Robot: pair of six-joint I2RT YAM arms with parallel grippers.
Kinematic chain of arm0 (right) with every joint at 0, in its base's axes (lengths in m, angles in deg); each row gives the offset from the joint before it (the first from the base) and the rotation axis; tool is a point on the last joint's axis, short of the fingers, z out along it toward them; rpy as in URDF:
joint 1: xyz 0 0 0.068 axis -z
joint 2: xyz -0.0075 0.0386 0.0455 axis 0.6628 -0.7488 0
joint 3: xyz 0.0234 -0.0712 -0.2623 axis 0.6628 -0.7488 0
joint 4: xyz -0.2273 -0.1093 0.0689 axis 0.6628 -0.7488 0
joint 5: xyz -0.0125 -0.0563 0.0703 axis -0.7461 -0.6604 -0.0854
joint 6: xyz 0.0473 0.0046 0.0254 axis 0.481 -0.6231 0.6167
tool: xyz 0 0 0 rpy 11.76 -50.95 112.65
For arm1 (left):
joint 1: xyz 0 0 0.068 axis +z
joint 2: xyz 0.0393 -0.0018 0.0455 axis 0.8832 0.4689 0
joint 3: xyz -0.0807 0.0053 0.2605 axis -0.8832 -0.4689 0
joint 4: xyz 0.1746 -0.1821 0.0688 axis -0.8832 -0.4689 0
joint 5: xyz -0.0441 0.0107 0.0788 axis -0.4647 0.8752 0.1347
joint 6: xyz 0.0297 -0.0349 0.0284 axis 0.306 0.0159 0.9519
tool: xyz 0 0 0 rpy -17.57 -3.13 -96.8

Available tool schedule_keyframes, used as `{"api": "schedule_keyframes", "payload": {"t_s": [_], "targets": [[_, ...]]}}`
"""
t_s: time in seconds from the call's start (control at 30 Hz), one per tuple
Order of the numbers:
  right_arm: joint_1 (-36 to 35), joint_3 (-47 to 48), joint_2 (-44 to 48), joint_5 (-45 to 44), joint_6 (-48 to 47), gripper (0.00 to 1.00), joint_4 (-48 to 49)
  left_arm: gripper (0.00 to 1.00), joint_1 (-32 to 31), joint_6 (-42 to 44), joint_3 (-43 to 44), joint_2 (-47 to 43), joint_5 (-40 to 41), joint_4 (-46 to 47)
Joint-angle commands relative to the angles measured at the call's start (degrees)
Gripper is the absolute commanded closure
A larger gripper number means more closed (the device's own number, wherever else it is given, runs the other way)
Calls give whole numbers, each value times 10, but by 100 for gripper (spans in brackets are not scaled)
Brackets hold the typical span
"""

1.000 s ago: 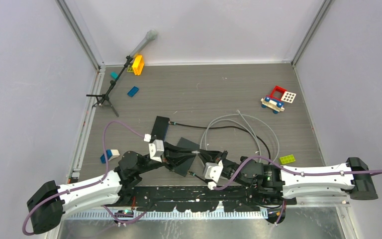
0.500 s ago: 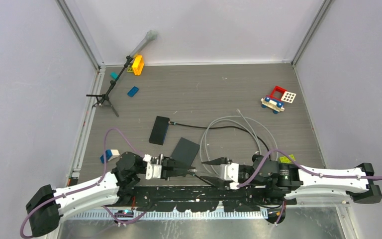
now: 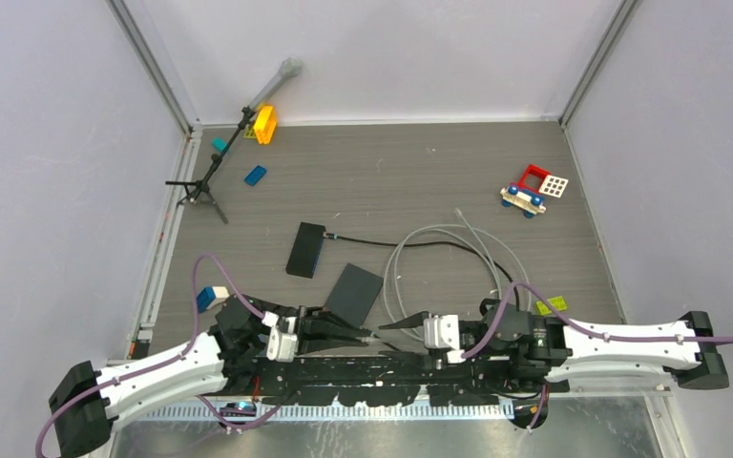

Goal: Insert the plug into the switch port
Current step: Insert the connector into the switch port.

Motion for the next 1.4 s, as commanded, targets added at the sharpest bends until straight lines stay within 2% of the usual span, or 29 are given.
{"api": "schedule_keyframes", "payload": {"t_s": [0.0,0.17,0.3,0.5,0.67,0.93,0.97,1.07,1.1,1.13,1.17,1.2,1.23,1.27,1.33,1.37], "targets": [[-1,-12,-35,-17,12,53,98,100,-2,11,14,-3,-21,20],[-1,-24,-52,-18,17,57,138,100,-2,8,15,-4,-25,20],[-1,-36,-42,-22,26,62,146,100,-2,8,14,-7,-23,20],[-1,-48,-21,-26,34,63,145,100,-2,8,14,-8,-19,20],[-1,-47,-21,-24,34,70,142,100,-2,7,16,-7,-19,20],[-1,-46,-38,-24,32,69,154,100,-2,5,16,-8,-19,20],[-1,-45,-39,-22,29,74,152,100,-2,5,16,-8,-20,20],[-1,-44,-38,-15,19,98,144,100,-2,3,18,-7,-21,20],[0,-46,-37,-18,17,99,144,100,-2,0,17,-6,-13,20],[0,-47,-35,-25,16,99,144,86,-2,-11,17,-6,11,19],[0,-47,-33,-38,15,100,139,67,-2,-27,15,-7,42,19],[0,-48,-30,-65,15,99,134,44,-2,-53,13,-9,80,20],[0,-48,-27,-99,18,99,130,12,-2,-76,12,-13,124,17],[0,-49,-25,-144,29,99,130,2,-2,-104,10,-17,173,10],[4,-43,-29,-261,75,99,125,0,-2,-166,14,-27,305,-28],[10,-35,-36,-320,103,99,106,0,-2,-216,26,-33,404,-77]]}}
